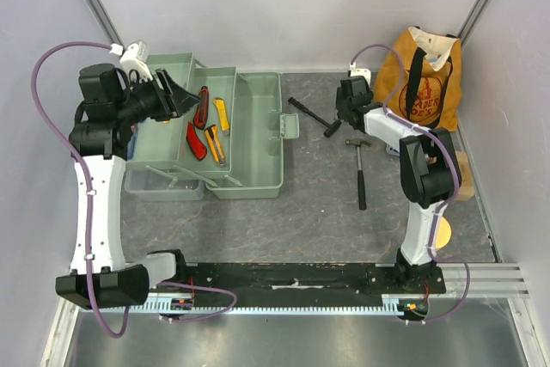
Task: Pack the tool kit
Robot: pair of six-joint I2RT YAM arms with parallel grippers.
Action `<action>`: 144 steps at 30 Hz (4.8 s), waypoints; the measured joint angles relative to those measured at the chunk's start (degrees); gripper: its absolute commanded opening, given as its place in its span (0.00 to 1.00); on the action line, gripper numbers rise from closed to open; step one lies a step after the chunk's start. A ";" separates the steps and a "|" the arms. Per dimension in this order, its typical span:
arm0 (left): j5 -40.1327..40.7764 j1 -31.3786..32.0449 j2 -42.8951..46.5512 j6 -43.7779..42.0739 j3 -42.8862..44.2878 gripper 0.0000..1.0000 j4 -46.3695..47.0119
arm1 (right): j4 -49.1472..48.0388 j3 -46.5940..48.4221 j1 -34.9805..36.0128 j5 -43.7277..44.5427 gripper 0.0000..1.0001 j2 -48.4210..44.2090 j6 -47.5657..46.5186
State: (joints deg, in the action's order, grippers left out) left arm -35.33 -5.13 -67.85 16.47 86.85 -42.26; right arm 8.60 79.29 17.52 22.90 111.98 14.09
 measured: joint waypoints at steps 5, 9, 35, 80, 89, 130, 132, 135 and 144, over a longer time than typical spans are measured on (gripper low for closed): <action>-2.84 0.00 0.83 0.98 -1.51 0.56 1.42 | -1.25 3.48 -3.21 -3.63 0.65 5.03 -2.10; -4.28 0.00 1.62 1.51 -2.01 0.56 2.27 | -1.29 4.11 -4.83 -5.25 0.57 8.26 -2.36; -7.17 0.00 3.34 2.19 -3.15 0.59 3.15 | 7.43 14.71 -4.83 -5.33 0.46 15.37 -4.57; -2.23 25.40 3.43 22.40 -16.96 0.66 38.34 | -28.83 -10.84 14.88 -62.47 0.00 -33.75 34.10; -0.70 26.29 7.39 22.64 -19.80 0.49 44.46 | -32.59 -11.76 19.45 -62.99 0.00 -34.05 38.42; 56.43 10.16 -0.42 -6.64 0.79 0.02 -5.79 | 1.44 -11.30 22.08 -29.57 0.79 -39.50 17.73; 57.07 8.96 -1.77 -6.97 -0.35 0.02 -6.38 | 1.90 -11.72 22.08 -29.00 0.79 -39.50 17.62; 57.64 8.35 -4.04 -7.26 -1.88 0.02 -7.19 | 2.51 -12.37 22.08 -28.57 0.79 -39.50 17.57; 57.42 8.20 -9.84 -7.19 -3.58 0.21 -8.96 | 3.48 -13.29 21.94 -27.98 0.79 -39.50 17.59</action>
State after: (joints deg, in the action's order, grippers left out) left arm 22.09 3.07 -77.69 9.28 83.26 -51.22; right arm 12.08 66.00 39.46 -5.08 72.49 31.68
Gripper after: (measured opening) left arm 0.204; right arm 0.793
